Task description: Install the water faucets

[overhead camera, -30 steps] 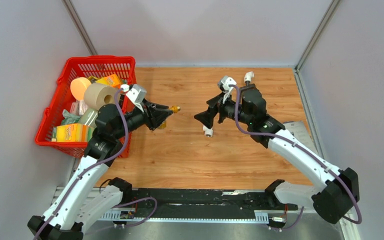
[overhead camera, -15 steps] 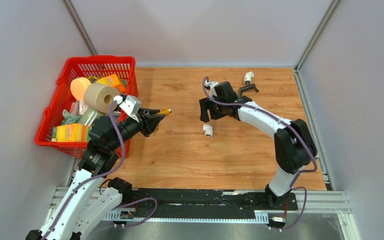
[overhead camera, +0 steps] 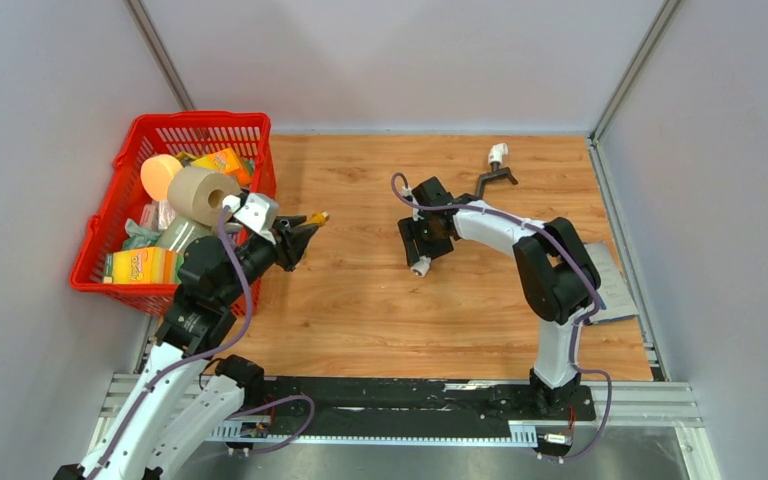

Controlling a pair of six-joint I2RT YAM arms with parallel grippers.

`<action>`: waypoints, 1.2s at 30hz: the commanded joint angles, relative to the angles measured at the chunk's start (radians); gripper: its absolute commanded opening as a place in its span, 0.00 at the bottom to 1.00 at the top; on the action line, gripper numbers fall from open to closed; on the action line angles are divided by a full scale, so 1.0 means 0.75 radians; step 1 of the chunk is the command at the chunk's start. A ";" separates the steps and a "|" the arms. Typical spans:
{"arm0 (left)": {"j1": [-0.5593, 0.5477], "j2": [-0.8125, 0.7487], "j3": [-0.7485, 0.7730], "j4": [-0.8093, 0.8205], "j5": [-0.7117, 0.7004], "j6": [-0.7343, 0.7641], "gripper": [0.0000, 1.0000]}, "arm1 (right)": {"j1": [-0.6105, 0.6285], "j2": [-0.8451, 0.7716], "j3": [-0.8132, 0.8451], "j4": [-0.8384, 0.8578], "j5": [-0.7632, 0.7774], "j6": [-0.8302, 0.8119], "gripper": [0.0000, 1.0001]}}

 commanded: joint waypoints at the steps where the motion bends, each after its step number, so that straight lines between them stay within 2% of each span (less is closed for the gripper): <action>1: -0.002 -0.021 0.004 0.041 -0.019 0.033 0.00 | 0.010 0.017 0.000 -0.022 -0.012 0.053 0.59; 3: -0.002 -0.021 0.004 0.043 -0.021 0.037 0.00 | 0.014 0.001 -0.018 -0.016 0.004 0.059 0.52; 7: -0.002 -0.023 0.001 0.045 -0.021 0.037 0.00 | 0.045 -0.046 -0.051 0.004 0.070 0.049 0.25; 16: -0.002 -0.021 -0.005 0.057 -0.013 0.025 0.00 | 0.192 -0.273 -0.176 0.155 0.454 0.067 0.01; 21: -0.002 -0.023 -0.009 0.065 -0.009 0.015 0.00 | 0.314 -0.444 -0.298 0.335 0.795 0.045 0.00; 23: -0.002 -0.021 -0.009 0.067 -0.003 0.007 0.00 | 0.349 -0.514 -0.339 0.401 0.871 0.040 0.00; 30: -0.002 -0.044 -0.027 0.159 -0.015 -0.140 0.00 | 0.368 -0.910 -0.540 0.711 0.886 0.222 0.00; 36: -0.002 -0.048 -0.092 0.476 0.083 -0.334 0.00 | 0.366 -1.205 -0.691 0.980 0.864 0.472 0.00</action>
